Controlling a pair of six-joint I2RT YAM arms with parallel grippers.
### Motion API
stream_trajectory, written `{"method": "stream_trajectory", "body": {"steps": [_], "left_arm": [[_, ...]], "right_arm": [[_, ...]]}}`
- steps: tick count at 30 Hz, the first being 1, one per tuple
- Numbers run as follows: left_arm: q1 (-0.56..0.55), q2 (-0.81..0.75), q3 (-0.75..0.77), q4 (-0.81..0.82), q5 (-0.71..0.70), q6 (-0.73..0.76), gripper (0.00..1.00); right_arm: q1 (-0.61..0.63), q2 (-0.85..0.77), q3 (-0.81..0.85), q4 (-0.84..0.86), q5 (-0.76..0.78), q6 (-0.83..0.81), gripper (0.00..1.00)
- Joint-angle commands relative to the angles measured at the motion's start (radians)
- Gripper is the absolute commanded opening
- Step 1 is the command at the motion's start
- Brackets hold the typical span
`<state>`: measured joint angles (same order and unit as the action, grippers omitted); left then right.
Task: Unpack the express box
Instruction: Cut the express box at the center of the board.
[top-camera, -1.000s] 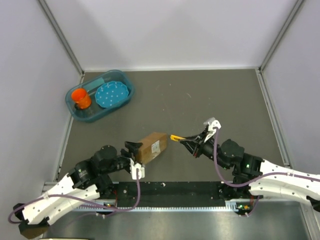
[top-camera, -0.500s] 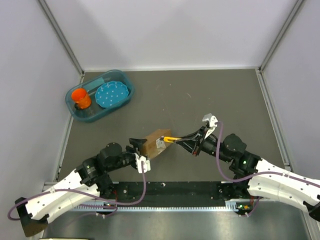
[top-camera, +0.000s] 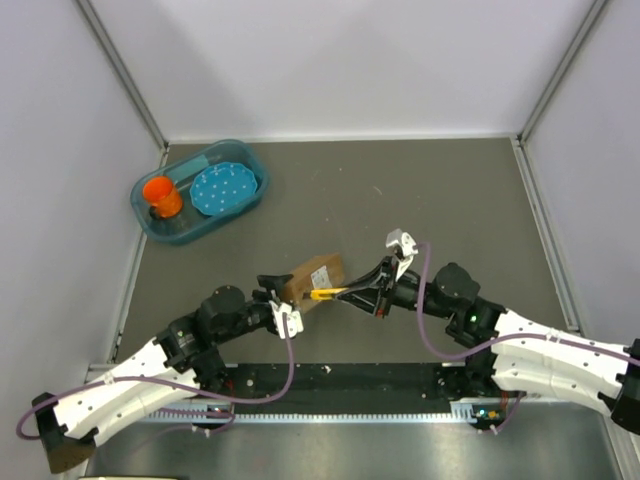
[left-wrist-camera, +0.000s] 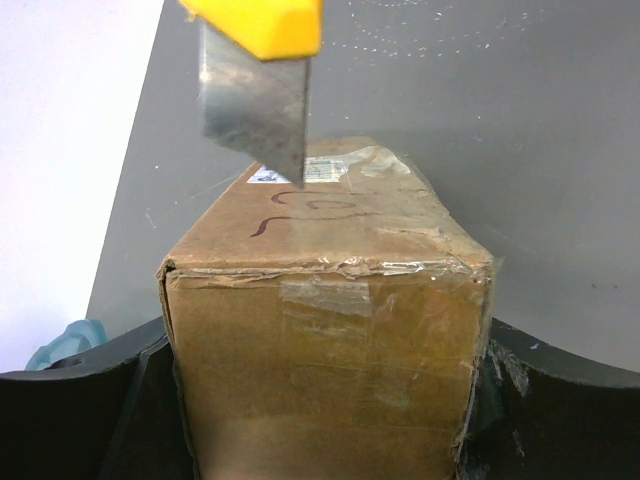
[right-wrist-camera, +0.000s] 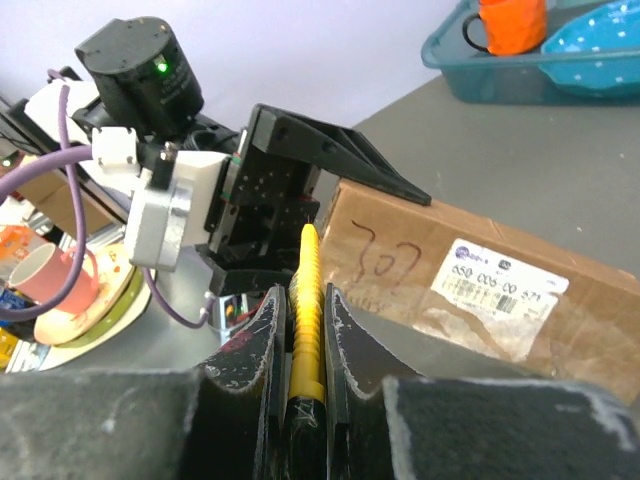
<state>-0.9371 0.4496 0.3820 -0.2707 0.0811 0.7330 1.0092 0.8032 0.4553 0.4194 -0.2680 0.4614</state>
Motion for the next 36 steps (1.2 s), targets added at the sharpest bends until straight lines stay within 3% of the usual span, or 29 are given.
{"method": "stream_trajectory", "body": {"steps": [1, 36], "left_arm": [[-0.002, -0.008, -0.008, 0.085, -0.018, -0.026, 0.30], [-0.002, -0.023, 0.009, 0.057, 0.000, -0.038, 0.28]], "right_arm": [[-0.014, 0.034, 0.060, 0.125, -0.043, 0.017, 0.00], [-0.023, 0.168, 0.072, 0.179, -0.034, -0.013, 0.00]]}}
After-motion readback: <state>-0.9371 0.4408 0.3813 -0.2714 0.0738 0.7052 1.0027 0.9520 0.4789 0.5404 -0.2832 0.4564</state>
